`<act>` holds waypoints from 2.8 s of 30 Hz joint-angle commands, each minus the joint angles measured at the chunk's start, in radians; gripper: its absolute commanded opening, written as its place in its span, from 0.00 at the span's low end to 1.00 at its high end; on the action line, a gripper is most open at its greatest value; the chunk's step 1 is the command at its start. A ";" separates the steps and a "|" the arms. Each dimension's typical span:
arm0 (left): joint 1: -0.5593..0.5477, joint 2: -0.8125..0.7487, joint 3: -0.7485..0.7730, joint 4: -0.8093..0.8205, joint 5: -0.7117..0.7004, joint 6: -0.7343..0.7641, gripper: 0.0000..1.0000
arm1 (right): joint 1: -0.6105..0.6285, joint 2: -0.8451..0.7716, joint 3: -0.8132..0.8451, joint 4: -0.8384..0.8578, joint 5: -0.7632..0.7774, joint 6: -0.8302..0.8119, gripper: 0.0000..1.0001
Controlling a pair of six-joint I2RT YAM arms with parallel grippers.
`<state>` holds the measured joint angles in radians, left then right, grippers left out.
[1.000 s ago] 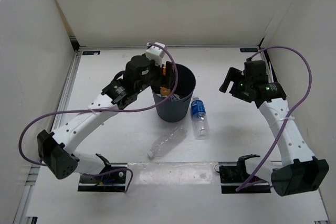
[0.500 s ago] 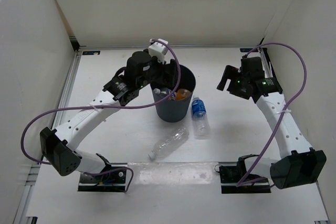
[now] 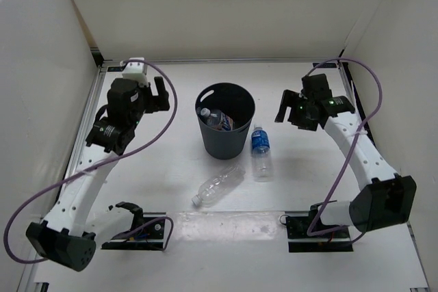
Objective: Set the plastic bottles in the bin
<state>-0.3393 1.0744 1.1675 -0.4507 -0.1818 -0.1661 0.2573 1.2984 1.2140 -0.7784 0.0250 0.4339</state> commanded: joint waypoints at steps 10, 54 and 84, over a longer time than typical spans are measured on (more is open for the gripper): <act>0.028 -0.247 -0.298 -0.256 -0.025 -0.157 0.99 | 0.154 0.326 0.102 -0.058 -0.066 -0.003 0.90; -0.021 -0.332 -0.511 -0.230 0.071 -0.153 0.99 | 0.005 0.256 0.366 0.026 0.053 0.174 0.00; -0.142 -0.344 -0.552 -0.163 0.130 -0.112 0.99 | 0.586 0.183 0.501 0.301 0.412 -0.179 0.85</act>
<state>-0.4644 0.7467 0.6273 -0.6464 -0.0780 -0.2955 0.8227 1.4906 1.6398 -0.4732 0.3290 0.3382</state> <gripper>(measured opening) 0.994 0.835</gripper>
